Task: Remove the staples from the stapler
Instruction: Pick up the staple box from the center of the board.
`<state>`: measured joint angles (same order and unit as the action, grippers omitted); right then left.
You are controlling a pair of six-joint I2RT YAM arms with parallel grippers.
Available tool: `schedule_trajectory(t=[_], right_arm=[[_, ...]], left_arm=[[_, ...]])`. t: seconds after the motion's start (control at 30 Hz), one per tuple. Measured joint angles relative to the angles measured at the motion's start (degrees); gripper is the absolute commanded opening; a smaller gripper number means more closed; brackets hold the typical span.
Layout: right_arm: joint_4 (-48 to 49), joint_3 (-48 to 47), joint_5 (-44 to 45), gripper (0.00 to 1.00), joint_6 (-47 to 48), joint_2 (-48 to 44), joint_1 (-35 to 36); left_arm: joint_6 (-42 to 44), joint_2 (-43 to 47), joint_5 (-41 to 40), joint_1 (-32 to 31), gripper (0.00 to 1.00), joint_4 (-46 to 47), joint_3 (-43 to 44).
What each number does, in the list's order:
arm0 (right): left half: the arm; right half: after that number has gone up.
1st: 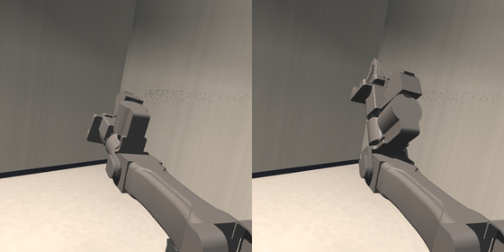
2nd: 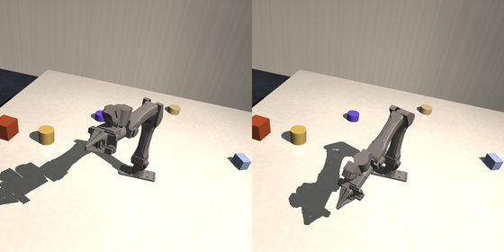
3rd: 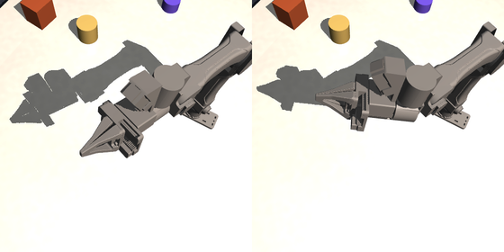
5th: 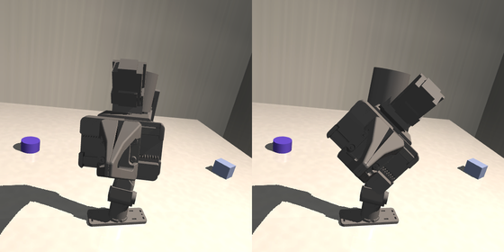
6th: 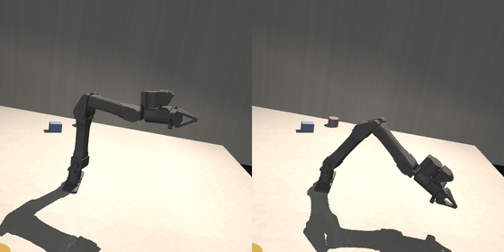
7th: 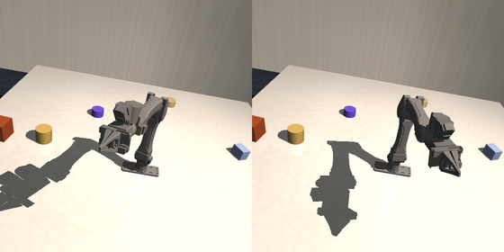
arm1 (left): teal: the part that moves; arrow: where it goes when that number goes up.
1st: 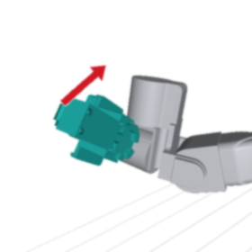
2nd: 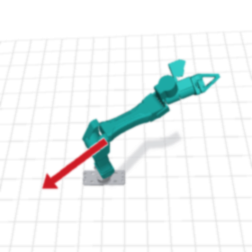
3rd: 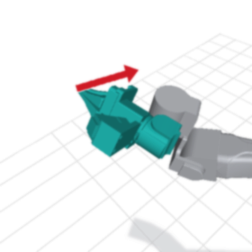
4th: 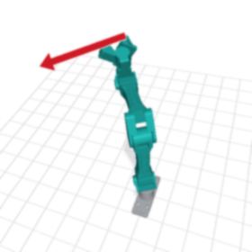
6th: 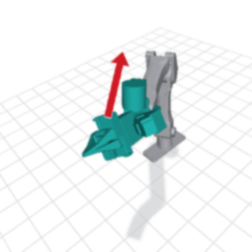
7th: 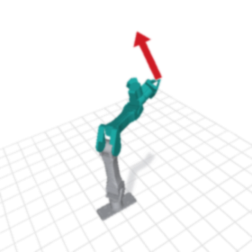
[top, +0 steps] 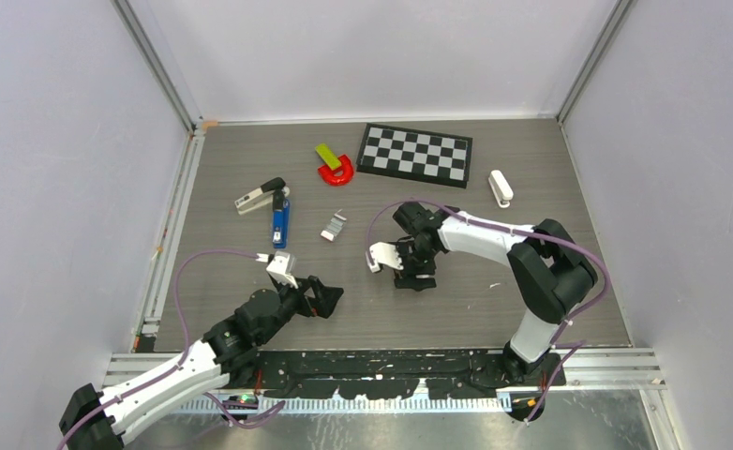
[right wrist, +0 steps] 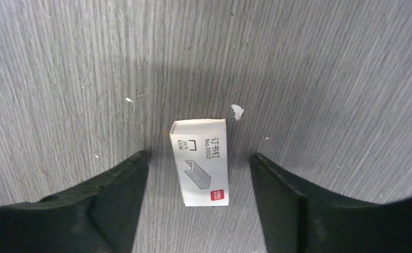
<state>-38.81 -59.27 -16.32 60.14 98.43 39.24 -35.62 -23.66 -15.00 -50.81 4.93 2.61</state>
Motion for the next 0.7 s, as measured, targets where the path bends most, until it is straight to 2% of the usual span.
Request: schedule_trajectory(t=[0.17, 0.23, 0.5, 0.7], right_arm=[[-0.33, -0.9, 0.83, 0.45, -1.03, 0.76, 0.09], [-0.35, -1.44, 1.27, 0.4, -1.42, 1.2, 0.09], [-0.13, -3.72, 3.26, 0.36, -3.43, 2.89, -0.87], [-0.22, -10.51, 4.02, 0.35, -4.83, 7.91, -6.67]], left_arm=[[0.0, 0.0, 0.0, 0.0, 1.0, 0.11, -0.17], [0.0, 0.0, 0.0, 0.0, 1.0, 0.17, -0.17], [-0.15, 0.02, 0.02, 0.0, 1.0, 0.2, -0.17], [-0.15, 0.02, 0.02, 0.0, 1.0, 0.2, -0.2]])
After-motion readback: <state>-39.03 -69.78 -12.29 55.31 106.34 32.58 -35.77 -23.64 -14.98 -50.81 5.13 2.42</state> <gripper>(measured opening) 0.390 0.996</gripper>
